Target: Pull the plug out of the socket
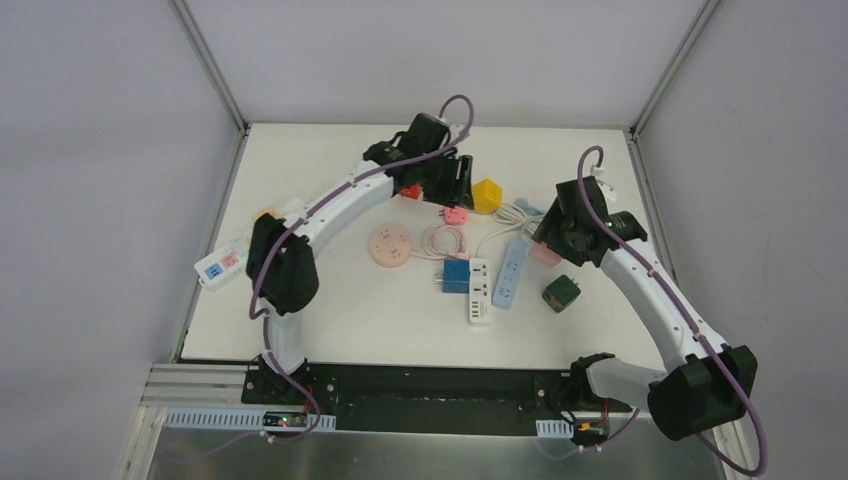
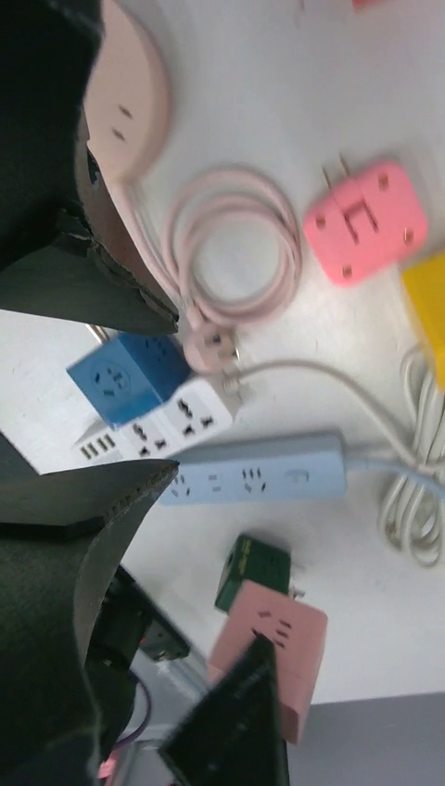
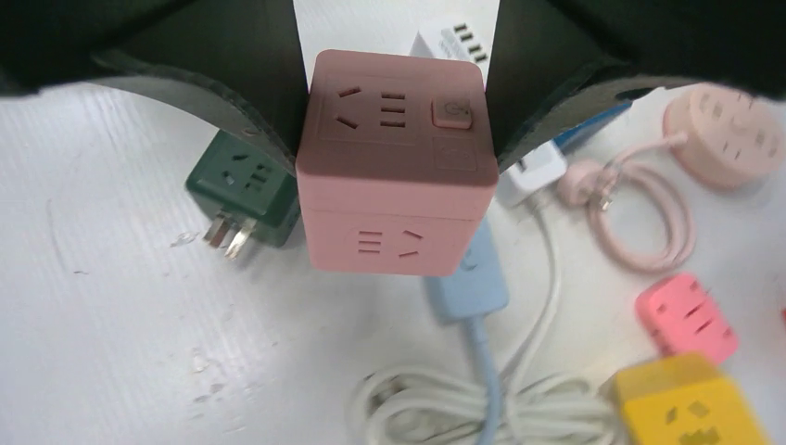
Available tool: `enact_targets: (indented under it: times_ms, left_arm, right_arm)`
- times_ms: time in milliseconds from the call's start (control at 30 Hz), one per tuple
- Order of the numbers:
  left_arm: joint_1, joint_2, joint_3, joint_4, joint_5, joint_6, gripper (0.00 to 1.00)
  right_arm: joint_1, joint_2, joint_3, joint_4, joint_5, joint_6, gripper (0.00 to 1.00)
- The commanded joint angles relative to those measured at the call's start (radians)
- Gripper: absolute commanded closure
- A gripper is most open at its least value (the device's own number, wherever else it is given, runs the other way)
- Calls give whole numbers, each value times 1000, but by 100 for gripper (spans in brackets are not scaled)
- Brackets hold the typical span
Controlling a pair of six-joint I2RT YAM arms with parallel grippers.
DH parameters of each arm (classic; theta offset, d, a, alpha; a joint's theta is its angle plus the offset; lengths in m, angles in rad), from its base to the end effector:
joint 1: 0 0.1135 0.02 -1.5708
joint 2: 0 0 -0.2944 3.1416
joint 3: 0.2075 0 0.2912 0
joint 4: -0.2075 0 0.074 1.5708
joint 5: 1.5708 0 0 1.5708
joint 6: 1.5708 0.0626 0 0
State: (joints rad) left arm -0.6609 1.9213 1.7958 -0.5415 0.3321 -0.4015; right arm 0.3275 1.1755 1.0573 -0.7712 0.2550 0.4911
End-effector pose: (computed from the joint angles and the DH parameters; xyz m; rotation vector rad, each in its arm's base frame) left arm 0.3948 -0.3328 0.3315 0.4956 2.3152 -0.9213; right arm 0.2716 0.0756 0.3066 0.3073 2.4025 0.0568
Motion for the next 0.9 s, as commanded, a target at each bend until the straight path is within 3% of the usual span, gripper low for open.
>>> enact_targets:
  times_ms: [0,200,367,467,600,700,867]
  left_arm:
    - [73,-266,-200,91,-155,52,44]
    - [166,-480,-359,78,-351,112,30]
    - [244,-546,-392,22,-477,130,24]
    - [291,-566,-394,-14,-511,131,21]
    - [347,-590,-397,-63,-576,137,12]
    - [397,-602,-405,-82,-571,138,5]
    - [552,-551,-346,-137,-351,47,4]
  right_arm:
    - [-126,124,37,-3,36,11,99]
    - [-265,252,11,31,118,16,92]
    - [-312,386,15,47,244,9,85]
    - [-314,444,36,45,258,17,51]
    - [-316,451,44,67,232,19,21]
    - [-316,434,66,66,208,18,9]
    - [-315,379,115,54,174,28,1]
